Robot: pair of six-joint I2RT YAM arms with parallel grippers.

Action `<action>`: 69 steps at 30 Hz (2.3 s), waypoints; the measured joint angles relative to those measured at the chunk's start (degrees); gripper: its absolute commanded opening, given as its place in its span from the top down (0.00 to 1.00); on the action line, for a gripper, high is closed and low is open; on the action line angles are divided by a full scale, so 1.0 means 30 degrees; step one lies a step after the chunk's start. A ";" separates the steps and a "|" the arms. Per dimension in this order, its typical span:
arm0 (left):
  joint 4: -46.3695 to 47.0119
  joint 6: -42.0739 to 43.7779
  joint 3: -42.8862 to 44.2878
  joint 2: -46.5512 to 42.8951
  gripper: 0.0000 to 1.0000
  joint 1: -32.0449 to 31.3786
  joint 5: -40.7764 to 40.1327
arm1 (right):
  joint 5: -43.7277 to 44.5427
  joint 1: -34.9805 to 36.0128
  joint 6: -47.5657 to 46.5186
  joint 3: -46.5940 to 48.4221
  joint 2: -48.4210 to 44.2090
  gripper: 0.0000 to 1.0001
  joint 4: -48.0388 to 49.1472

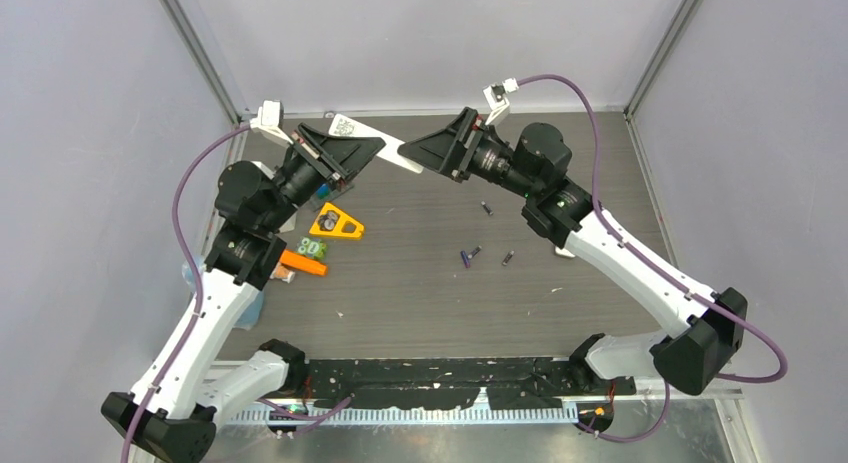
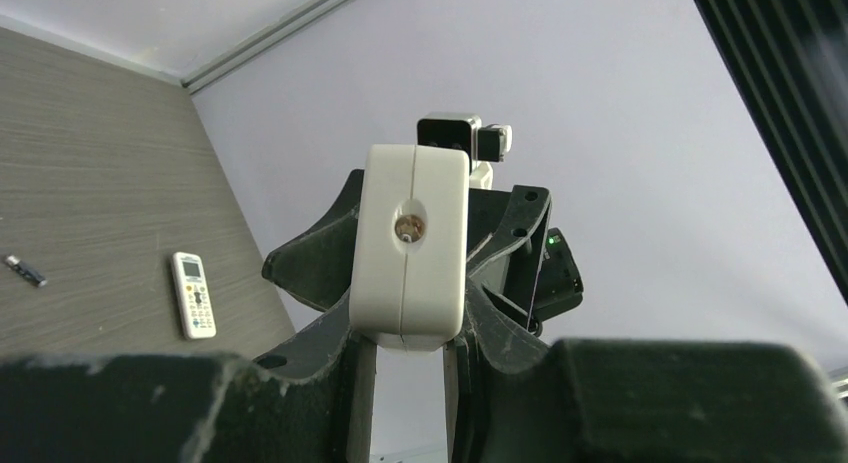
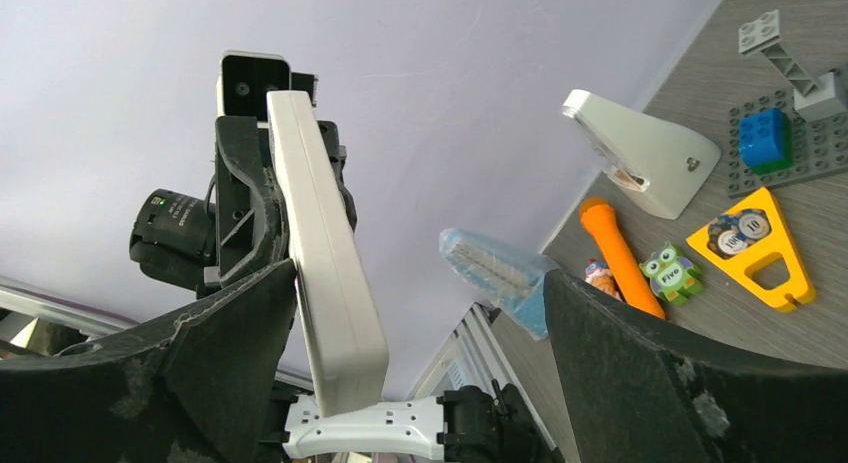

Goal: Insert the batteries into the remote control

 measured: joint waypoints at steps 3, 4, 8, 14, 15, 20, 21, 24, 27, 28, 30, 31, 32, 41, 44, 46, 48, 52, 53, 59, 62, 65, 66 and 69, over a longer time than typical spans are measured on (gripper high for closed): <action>0.0393 -0.0510 -0.0036 0.0138 1.00 0.0044 0.0044 | -0.0328 0.0000 0.0211 0.0525 0.0517 0.00 0.0255; 0.0495 -0.0641 -0.0036 0.0197 1.00 0.0044 0.0095 | -0.0415 0.0000 0.0306 0.0685 0.0707 0.00 0.0335; 0.0590 -0.0889 -0.0036 0.0379 1.00 0.0058 0.0211 | -0.0721 0.0000 0.0554 0.0976 0.1202 0.01 0.0627; 0.0656 -0.1195 -0.0036 0.0663 1.00 0.0168 0.0248 | -0.1078 0.0000 0.0860 0.1107 0.1603 0.20 0.0896; 0.0663 -0.1239 -0.0036 0.0714 1.00 0.0204 0.0240 | -0.1115 -0.0007 0.0911 0.1107 0.1625 0.28 0.0918; 0.1457 -0.1872 -0.0641 0.0838 1.00 0.0444 0.0160 | -0.1348 -0.0095 0.1945 0.0146 0.1574 0.55 0.2827; 0.1698 -0.2091 -0.0940 0.0838 1.00 0.0488 0.0153 | -0.1377 -0.0138 0.2164 -0.0211 0.1559 0.58 0.3344; 0.1960 -0.2499 -0.1727 0.0874 1.00 0.0648 0.0044 | -0.1486 -0.0248 0.2812 -0.1158 0.1559 0.65 0.4488; 0.2069 -0.3024 -0.2084 0.0889 1.00 0.0721 0.0022 | -0.1625 -0.0386 0.3395 -0.1749 0.1559 0.65 0.5195; 0.2127 -0.3096 -0.2106 0.0889 1.00 0.0743 0.0036 | -0.1654 -0.0408 0.3490 -0.1829 0.1559 0.64 0.5370; 0.2266 -0.3206 -0.2106 0.0889 1.00 0.0787 0.0058 | -0.1676 -0.0415 0.3636 -0.1887 0.1559 0.61 0.5697; 0.2331 -0.3206 -0.2106 0.0889 1.00 0.0816 0.0044 | -0.1668 -0.0430 0.3694 -0.1902 0.1559 0.61 0.5785; 0.2441 -0.3191 -0.2106 0.0882 1.00 0.0903 -0.0095 | -0.1668 -0.0481 0.3752 -0.1909 0.1559 0.61 0.5821; 0.2973 -0.3184 -0.2135 0.0911 1.00 0.1341 -0.0831 | -0.1676 -0.1115 0.3942 -0.1821 0.1596 0.33 0.4845; 0.3104 -0.3133 -0.2135 0.0984 1.00 0.1341 -0.0831 | -0.1763 -0.1209 0.3978 -0.1515 0.1814 0.34 0.4561; 0.3096 -0.3016 -0.2135 0.1035 1.00 0.1341 -0.0838 | -0.1843 -0.1282 0.4000 -0.1275 0.2033 0.34 0.4386; 0.3038 -0.2594 -0.2135 0.1078 1.00 0.1362 -0.0860 | -0.1916 -0.1341 0.4044 -0.1107 0.2208 0.35 0.4189; 0.2776 -0.1078 -0.2142 0.1064 1.00 0.1370 -0.1086 | -0.2069 -0.1479 0.4167 -0.1064 0.2244 0.36 0.3621; 0.2739 -0.0583 -0.2193 0.1027 1.00 0.1370 -0.1246 | -0.2149 -0.1530 0.4233 -0.1020 0.2244 0.36 0.3388; 0.2470 0.1931 -0.2696 0.0503 1.00 0.1370 -0.2047 | -0.2667 -0.1625 0.4546 -0.0590 0.2251 0.42 0.2033; 0.2397 0.2681 -0.2696 0.0459 1.00 0.1362 -0.2288 | -0.2965 -0.1625 0.4903 -0.0437 0.2266 0.51 0.1676; 0.2208 0.3337 -0.2696 0.0459 1.00 0.1370 -0.2521 | -0.3359 -0.1654 0.5472 -0.0219 0.2492 0.59 0.1479; 0.2157 0.3483 -0.2696 0.0459 1.00 0.1370 -0.2579 | -0.3461 -0.1661 0.5610 -0.0197 0.2586 0.65 0.1399; 0.1756 0.4080 -0.2696 0.0481 1.00 0.1370 -0.2900 | -0.3701 -0.1661 0.6025 -0.0197 0.2849 0.81 0.1056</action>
